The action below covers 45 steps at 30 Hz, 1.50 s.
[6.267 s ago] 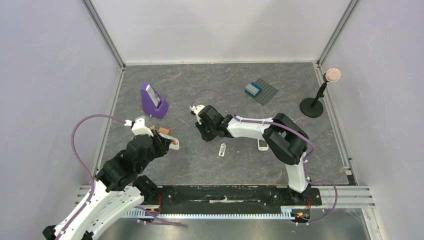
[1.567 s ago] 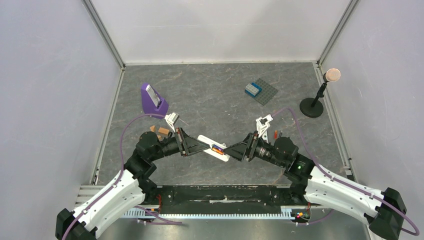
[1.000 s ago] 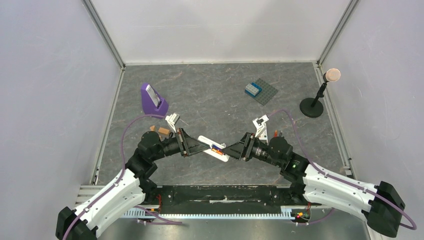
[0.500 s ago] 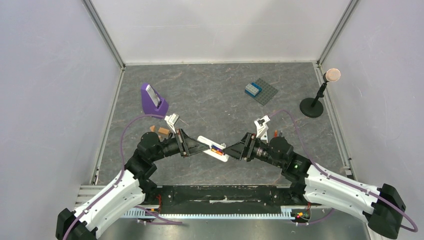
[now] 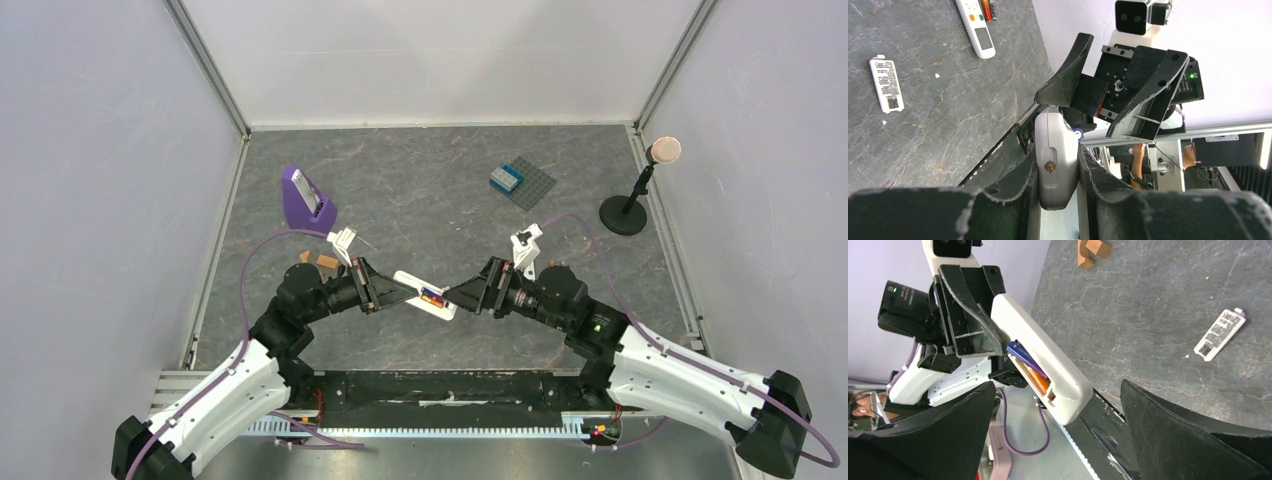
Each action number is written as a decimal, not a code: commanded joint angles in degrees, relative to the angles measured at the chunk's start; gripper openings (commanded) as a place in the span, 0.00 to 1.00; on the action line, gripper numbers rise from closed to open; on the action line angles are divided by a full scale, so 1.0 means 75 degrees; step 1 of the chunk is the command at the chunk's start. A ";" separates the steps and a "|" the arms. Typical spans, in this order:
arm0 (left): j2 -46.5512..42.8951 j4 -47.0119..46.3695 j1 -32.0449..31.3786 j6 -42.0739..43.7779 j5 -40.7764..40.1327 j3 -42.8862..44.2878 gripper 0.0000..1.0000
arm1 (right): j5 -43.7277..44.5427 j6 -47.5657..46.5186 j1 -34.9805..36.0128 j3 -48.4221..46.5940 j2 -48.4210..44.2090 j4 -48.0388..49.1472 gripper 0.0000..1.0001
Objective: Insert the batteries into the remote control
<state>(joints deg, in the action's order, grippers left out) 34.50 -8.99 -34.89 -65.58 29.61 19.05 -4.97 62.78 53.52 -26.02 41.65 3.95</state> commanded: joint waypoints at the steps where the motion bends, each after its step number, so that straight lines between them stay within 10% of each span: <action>1: -0.0003 -0.0277 -0.0012 0.0324 -0.0128 0.0264 0.02 | 0.0116 0.0781 0.0013 -0.0480 0.0496 -0.0078 0.98; 33: 0.0172 -0.0473 -0.0013 0.0699 0.0347 0.0170 0.02 | -0.0582 0.2012 0.0189 -0.0726 0.2061 0.1458 0.98; 45: 0.0055 -0.0645 -0.0011 0.0658 0.0437 0.0049 0.02 | -0.0612 0.2290 0.0189 -0.0409 0.2020 0.1703 0.74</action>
<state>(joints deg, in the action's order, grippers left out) 35.46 -10.17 -34.89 -63.05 31.24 19.05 -8.97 78.83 54.61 -29.06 57.06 13.23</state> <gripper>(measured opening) 0.311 0.760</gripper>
